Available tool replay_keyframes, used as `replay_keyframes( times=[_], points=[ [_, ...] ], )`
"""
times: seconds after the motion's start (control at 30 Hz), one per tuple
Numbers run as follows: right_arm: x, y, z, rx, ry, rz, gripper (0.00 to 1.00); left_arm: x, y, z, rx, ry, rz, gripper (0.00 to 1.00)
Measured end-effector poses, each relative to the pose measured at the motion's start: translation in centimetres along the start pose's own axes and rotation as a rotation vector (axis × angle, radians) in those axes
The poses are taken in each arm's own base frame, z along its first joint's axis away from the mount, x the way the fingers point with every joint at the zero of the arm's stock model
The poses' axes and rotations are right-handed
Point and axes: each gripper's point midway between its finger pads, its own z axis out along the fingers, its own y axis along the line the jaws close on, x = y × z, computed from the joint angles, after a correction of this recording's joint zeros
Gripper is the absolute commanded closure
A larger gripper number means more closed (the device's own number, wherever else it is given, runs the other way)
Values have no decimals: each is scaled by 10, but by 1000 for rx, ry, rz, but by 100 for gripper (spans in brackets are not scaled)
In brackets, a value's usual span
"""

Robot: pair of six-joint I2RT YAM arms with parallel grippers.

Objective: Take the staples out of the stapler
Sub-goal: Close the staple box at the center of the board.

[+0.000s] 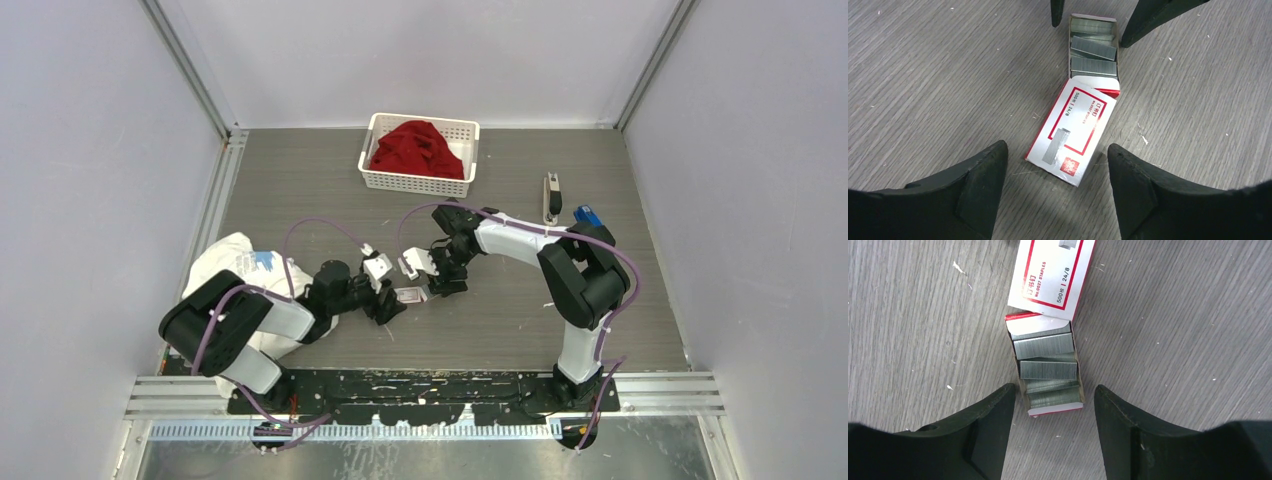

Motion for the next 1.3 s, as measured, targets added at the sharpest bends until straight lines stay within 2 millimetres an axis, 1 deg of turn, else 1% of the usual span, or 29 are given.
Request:
replay_keyframes(
  times=[0.23, 0.47, 0.77, 1.13, 1.3],
  points=[
    [-1, 0, 1, 3, -6, 2, 35, 0, -9, 2, 31, 1, 7, 34],
    [-3, 0, 2, -1, -19, 4, 36, 2, -25, 3, 66, -9, 31, 35],
    [-9, 4, 5, -17, -36, -4, 42, 1, -23, 8, 44, -42, 27, 38],
    [-11, 9, 8, -42, -56, -13, 41, 0, -21, 11, 40, -65, 30, 42],
    [-11, 11, 8, -52, -60, -17, 44, 0, -21, 12, 40, -67, 29, 44]
  ],
)
